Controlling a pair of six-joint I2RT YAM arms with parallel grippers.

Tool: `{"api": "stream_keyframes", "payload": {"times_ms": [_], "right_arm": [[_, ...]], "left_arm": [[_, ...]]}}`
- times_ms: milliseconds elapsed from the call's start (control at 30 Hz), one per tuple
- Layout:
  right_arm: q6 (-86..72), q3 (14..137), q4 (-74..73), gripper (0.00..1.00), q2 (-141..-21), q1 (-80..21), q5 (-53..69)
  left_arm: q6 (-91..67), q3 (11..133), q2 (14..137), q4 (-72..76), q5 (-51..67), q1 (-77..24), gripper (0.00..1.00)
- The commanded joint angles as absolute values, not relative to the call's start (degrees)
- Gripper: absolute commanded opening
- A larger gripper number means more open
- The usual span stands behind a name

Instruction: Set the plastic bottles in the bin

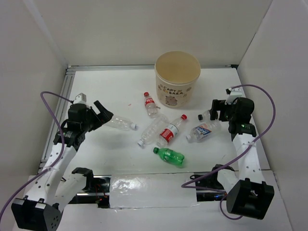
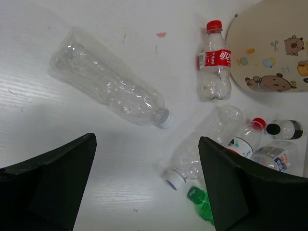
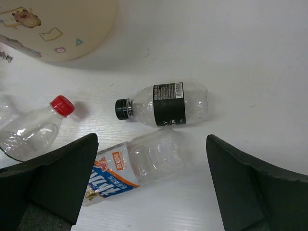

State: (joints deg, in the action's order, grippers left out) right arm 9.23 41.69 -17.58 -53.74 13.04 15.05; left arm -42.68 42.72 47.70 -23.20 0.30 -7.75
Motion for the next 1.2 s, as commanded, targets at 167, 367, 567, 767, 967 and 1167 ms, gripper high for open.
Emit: {"api": "stream_keyframes", "payload": {"times_ms": [167,367,567,767,967,1167], "right_arm": [[8.9,41.8,-16.7,1.00,-54.8,13.3,16.0],[10.1,40.7,-18.0,1.00,-55.5,13.8,19.2],[10.1,39.6,-17.0,0.67,-55.5,14.3,20.7],[10.8,38.9,-17.0,0.67,-56.1,14.3,23.0],[10.8,38.4,-16.4,0.74,-56.8,14.3,24.1],[10.8,37.9,-15.9,0.75,-57.3,14.8,25.2]], "left_arm": [[-50.4,40.6,45.7,-27.1,-0.7,-7.8,1.00],[-52.8,40.1,46.8,-27.6,-1.8,-7.8,1.00],[-56.5,38.8,48.8,-27.6,-5.1,-9.6,0.98],[-60.0,38.8,53.2,-26.5,-9.8,-11.9,0.80],[-66.2,41.8,63.9,-21.1,-12.9,-14.5,1.00],[-73.7,48.3,76.7,-22.5,-19.5,-17.8,1.00]]}}
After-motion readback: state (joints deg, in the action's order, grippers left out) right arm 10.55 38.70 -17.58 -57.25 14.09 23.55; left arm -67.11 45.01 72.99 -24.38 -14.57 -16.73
